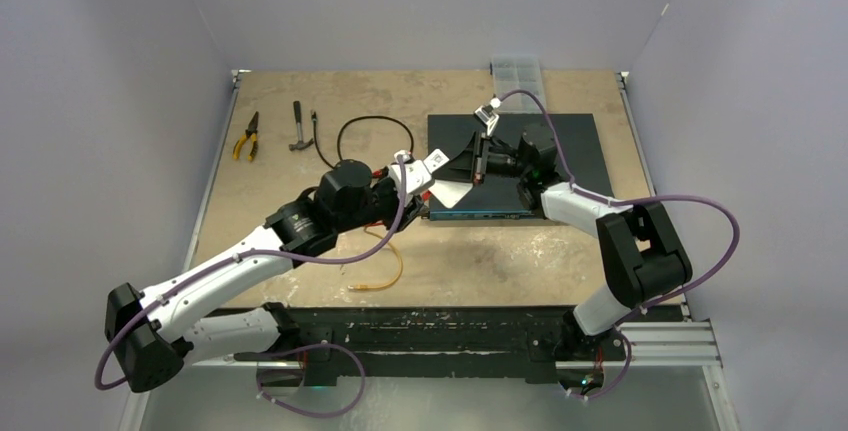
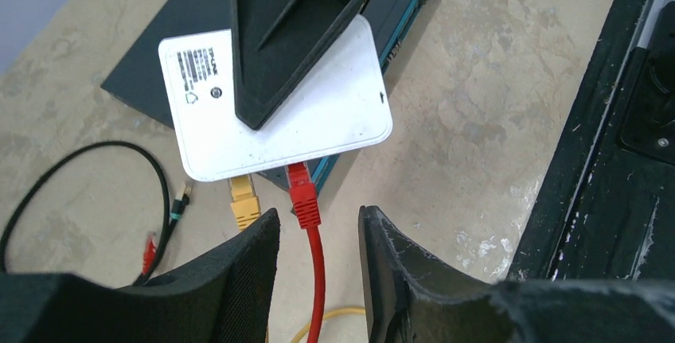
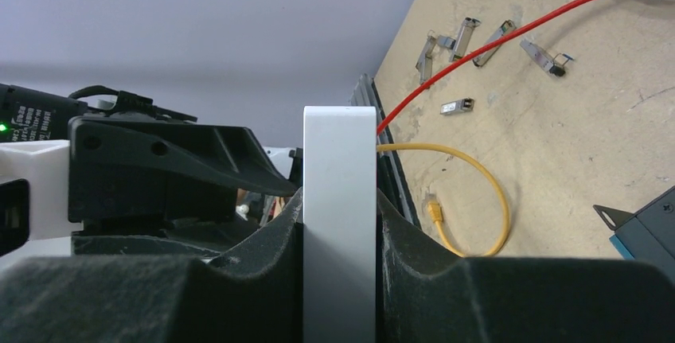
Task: Insert the plug into the switch port
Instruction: Insert the connector into the switch port.
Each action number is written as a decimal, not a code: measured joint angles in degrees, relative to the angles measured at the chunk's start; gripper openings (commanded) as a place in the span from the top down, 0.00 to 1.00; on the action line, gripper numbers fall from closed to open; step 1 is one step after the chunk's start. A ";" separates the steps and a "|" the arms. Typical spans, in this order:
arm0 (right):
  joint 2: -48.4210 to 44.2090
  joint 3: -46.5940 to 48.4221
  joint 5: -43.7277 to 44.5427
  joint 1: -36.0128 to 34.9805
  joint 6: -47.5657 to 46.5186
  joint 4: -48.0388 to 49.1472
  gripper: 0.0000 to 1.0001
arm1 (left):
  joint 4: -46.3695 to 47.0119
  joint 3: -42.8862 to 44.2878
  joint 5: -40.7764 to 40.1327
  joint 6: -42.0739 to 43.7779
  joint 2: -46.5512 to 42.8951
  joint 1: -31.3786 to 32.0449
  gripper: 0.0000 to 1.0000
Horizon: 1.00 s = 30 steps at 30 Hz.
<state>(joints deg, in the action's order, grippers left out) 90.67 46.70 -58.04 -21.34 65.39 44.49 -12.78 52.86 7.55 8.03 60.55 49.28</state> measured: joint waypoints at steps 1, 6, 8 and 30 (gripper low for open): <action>0.00 -0.15 0.00 0.07 0.15 0.09 1.00 | -0.15 0.00 -0.52 -0.61 0.59 0.02 0.61; 0.00 -0.33 0.02 0.42 0.66 0.35 1.00 | -1.99 0.11 -3.02 -3.61 3.54 0.04 0.66; 0.00 -0.33 0.00 0.42 0.74 0.55 1.00 | -2.93 0.28 -3.34 -4.57 4.70 0.04 0.67; -0.13 -2.27 1.11 1.73 1.66 2.84 1.00 | -1.77 2.12 -5.81 -9.05 10.69 0.02 1.00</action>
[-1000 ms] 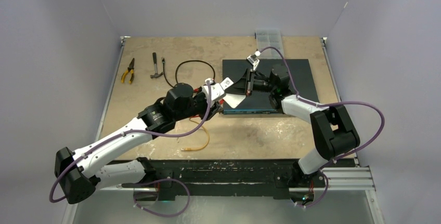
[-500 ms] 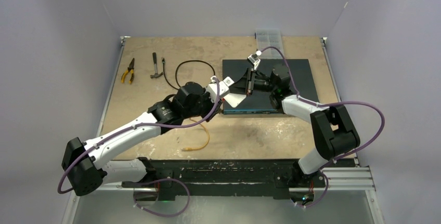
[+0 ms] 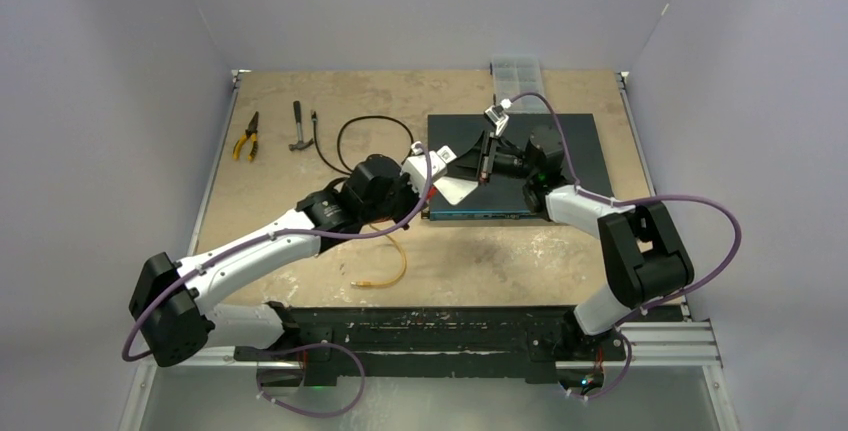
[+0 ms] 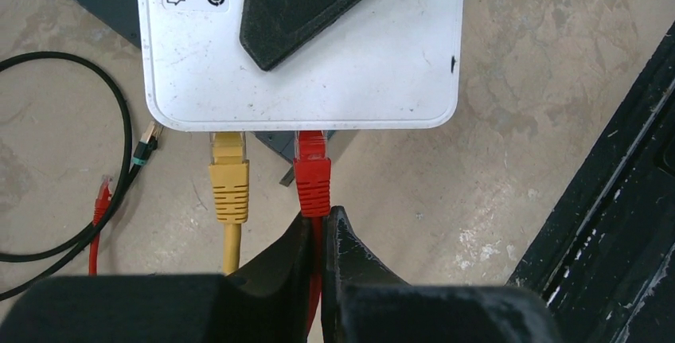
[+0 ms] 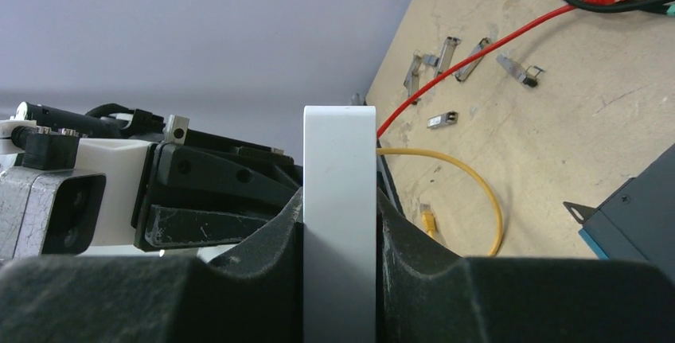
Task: Insert the plug into the switch port
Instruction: Insert the connector into the switch port.
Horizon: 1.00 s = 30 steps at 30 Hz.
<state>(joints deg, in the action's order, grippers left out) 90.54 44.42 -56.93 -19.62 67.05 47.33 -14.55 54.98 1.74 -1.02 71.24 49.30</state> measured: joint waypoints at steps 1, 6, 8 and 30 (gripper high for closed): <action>-0.20 -0.17 0.33 0.11 -0.04 0.11 1.00 | 0.15 0.17 -0.20 0.09 0.35 0.00 1.00; -1.18 -1.07 2.10 0.61 -0.68 0.55 1.00 | 0.24 2.14 -1.51 0.63 2.67 -0.04 1.00; -1.31 -1.44 2.86 0.61 -0.96 0.83 1.00 | 0.09 2.58 -1.97 1.27 3.15 -0.09 1.00; -1.81 -2.67 -0.09 4.35 -5.38 -4.39 1.00 | 1.90 5.31 -1.46 5.79 1.66 0.20 0.45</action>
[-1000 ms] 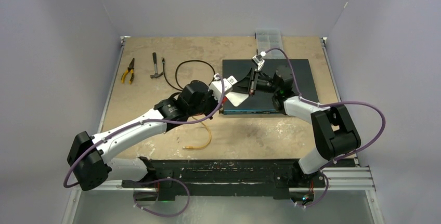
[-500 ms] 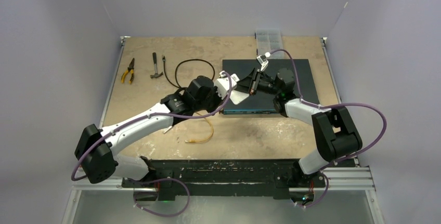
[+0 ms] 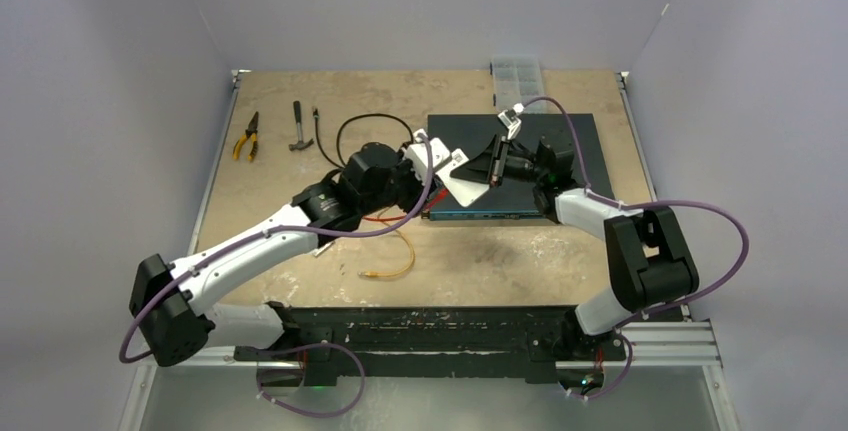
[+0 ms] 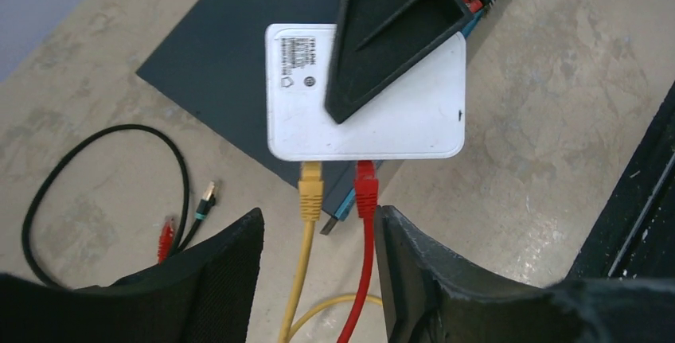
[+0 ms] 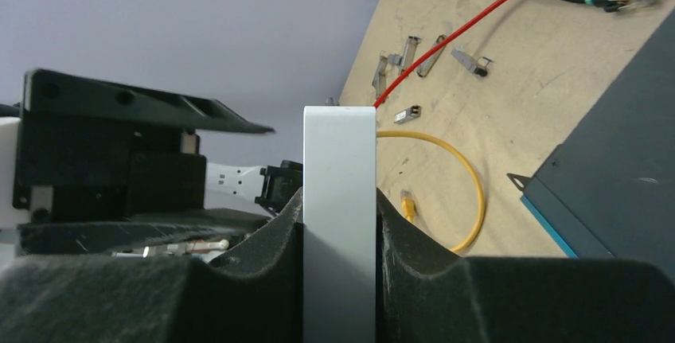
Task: Insert the plug into the switch port
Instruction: Insert the connector into the switch port, then pick up the connector from the center of the board.
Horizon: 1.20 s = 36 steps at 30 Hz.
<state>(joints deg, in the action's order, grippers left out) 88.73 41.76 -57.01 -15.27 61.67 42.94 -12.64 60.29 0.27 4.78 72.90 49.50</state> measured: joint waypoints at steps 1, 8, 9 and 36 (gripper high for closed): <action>-0.13 0.00 -0.26 0.59 -0.24 -0.22 1.00 | 0.20 0.00 -0.61 0.31 -0.92 -0.33 0.42; -1.18 0.00 -1.97 3.45 -1.49 -1.38 1.00 | 1.88 0.37 -1.42 -2.27 -3.78 -8.76 0.19; -1.22 -0.02 -2.19 3.63 -1.62 -1.40 1.00 | 2.05 0.37 -2.10 -3.28 -3.78 -10.75 0.15; -1.77 -1.66 -4.72 5.68 -4.74 -1.33 1.00 | -4.59 13.90 0.42 -8.57 31.80 -25.75 0.41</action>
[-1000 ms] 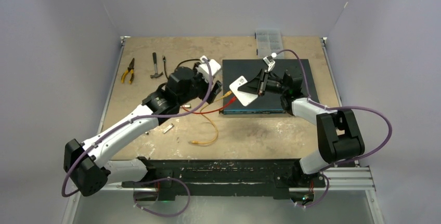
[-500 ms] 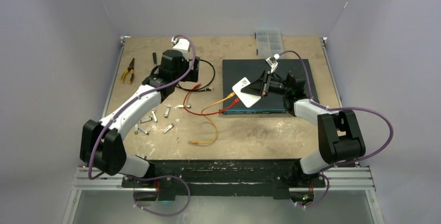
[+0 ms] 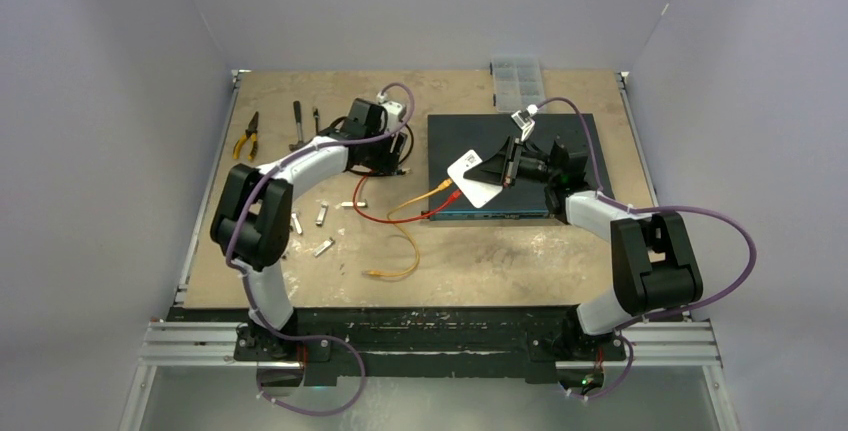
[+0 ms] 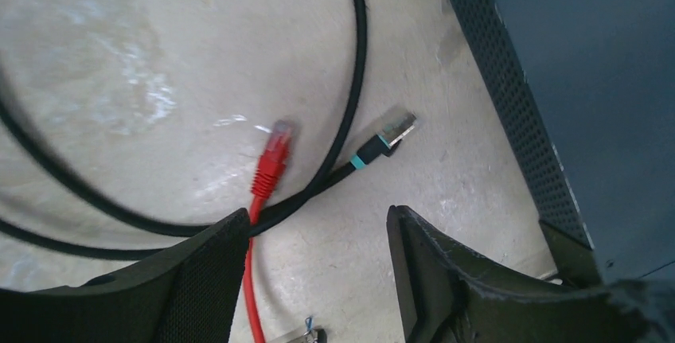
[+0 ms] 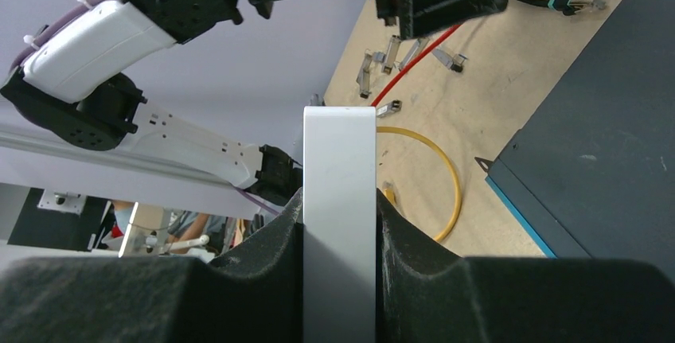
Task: Insert the plug into the switch port
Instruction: Pick up the connector from the center of the board.
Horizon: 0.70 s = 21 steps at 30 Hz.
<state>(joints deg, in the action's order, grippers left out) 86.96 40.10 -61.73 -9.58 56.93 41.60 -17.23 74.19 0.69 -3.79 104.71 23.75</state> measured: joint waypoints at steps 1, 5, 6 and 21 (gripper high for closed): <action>0.00 -0.02 0.00 0.02 -0.04 0.00 1.00 | -0.74 0.28 1.14 0.48 1.07 0.00 0.44; 0.00 -0.17 -0.02 0.13 -0.20 0.02 1.00 | -3.43 2.45 4.35 3.08 5.11 0.02 0.52; 0.00 -0.22 -0.04 0.17 -0.22 0.02 1.00 | -3.93 3.10 4.92 3.65 6.05 0.02 0.53; 0.00 -0.28 -0.83 0.24 -0.46 0.26 1.00 | -5.16 5.73 6.21 7.52 11.10 0.63 0.61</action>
<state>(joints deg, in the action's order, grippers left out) 86.96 39.81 -62.57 -9.34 56.47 41.87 -22.39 79.92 6.90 3.73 115.81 24.38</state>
